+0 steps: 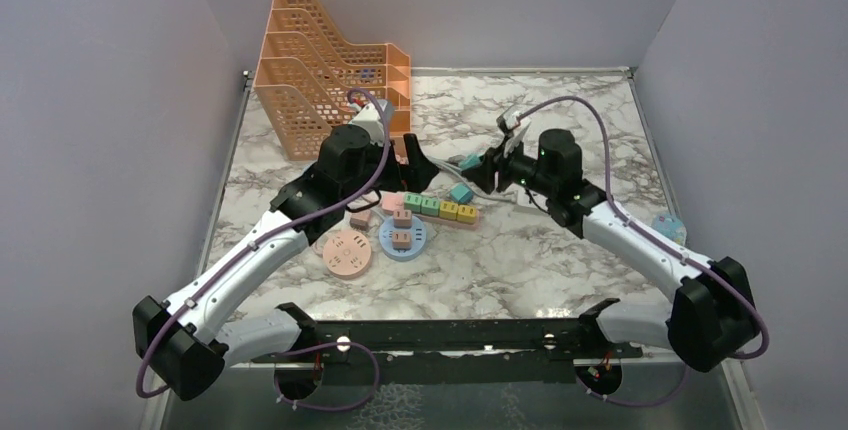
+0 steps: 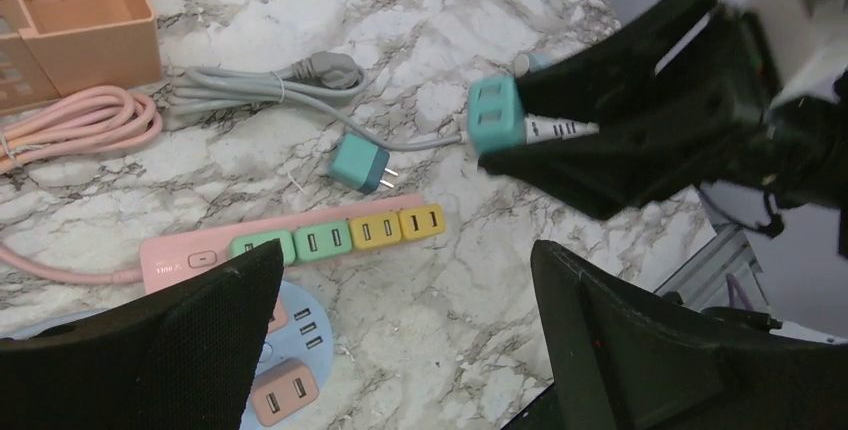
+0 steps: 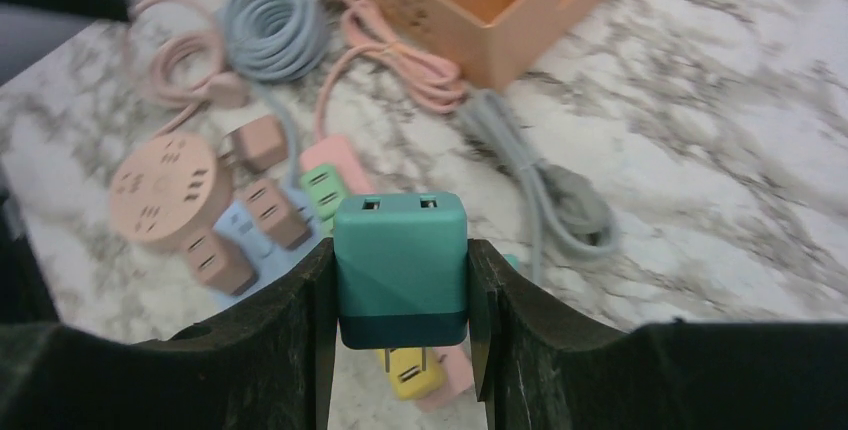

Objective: Insert the plug

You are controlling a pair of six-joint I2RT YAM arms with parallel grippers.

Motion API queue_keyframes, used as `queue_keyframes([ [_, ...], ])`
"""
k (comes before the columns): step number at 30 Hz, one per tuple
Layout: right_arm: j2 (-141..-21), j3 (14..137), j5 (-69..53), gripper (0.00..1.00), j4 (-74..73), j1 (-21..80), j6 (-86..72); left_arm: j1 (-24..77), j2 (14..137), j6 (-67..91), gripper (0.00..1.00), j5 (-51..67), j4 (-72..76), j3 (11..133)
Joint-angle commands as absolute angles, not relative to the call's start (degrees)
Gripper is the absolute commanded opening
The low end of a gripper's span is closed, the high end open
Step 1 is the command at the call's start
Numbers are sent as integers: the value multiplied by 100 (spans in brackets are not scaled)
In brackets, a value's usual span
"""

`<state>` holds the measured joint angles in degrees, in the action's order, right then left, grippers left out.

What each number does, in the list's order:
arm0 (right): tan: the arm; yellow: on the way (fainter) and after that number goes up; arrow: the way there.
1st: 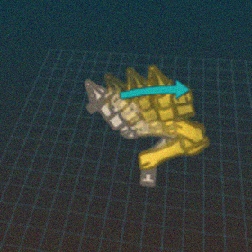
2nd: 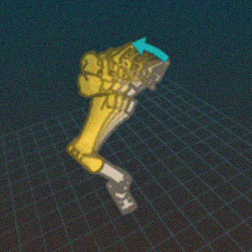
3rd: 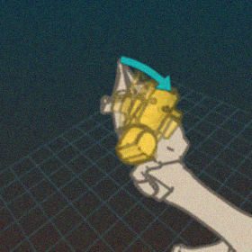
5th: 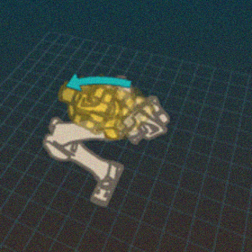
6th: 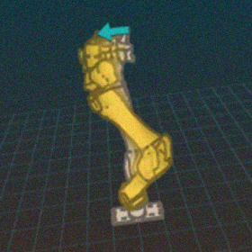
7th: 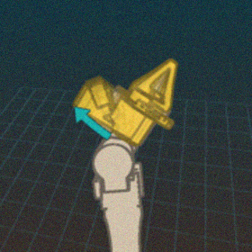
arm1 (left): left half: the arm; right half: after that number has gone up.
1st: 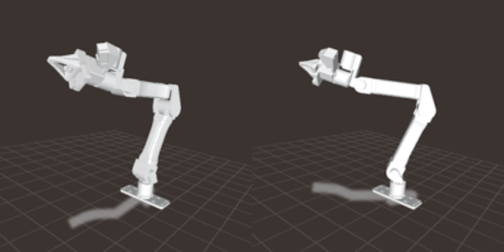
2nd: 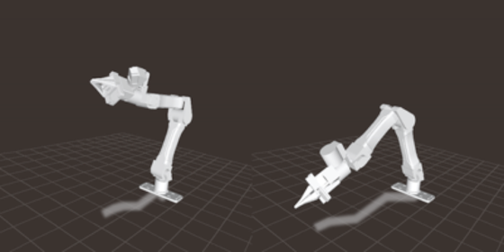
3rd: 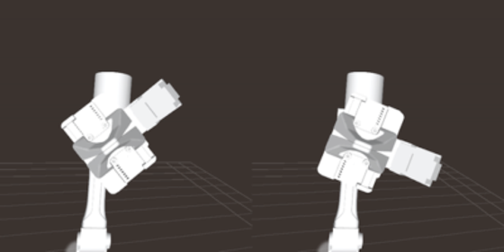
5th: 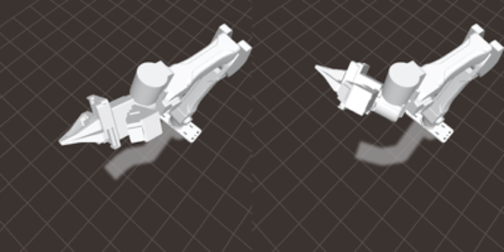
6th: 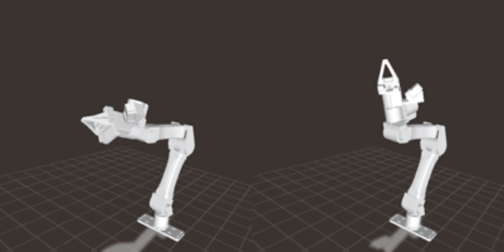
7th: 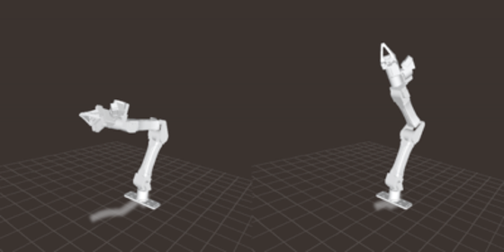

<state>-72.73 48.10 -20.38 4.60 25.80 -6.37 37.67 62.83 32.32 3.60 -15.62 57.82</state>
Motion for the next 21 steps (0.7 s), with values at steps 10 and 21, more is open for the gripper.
queue_keyframes([
  [10, -6368, 3191, -3970, 28, 3227, 3532, 441, 3760, 6654, 4352, 87, 1875, -1920, 6395],
  [21, -6518, 3360, -3885, 27, 2913, 3768, 1309, 3773, 7060, 4714, 67, 2386, -1745, 6118],
])
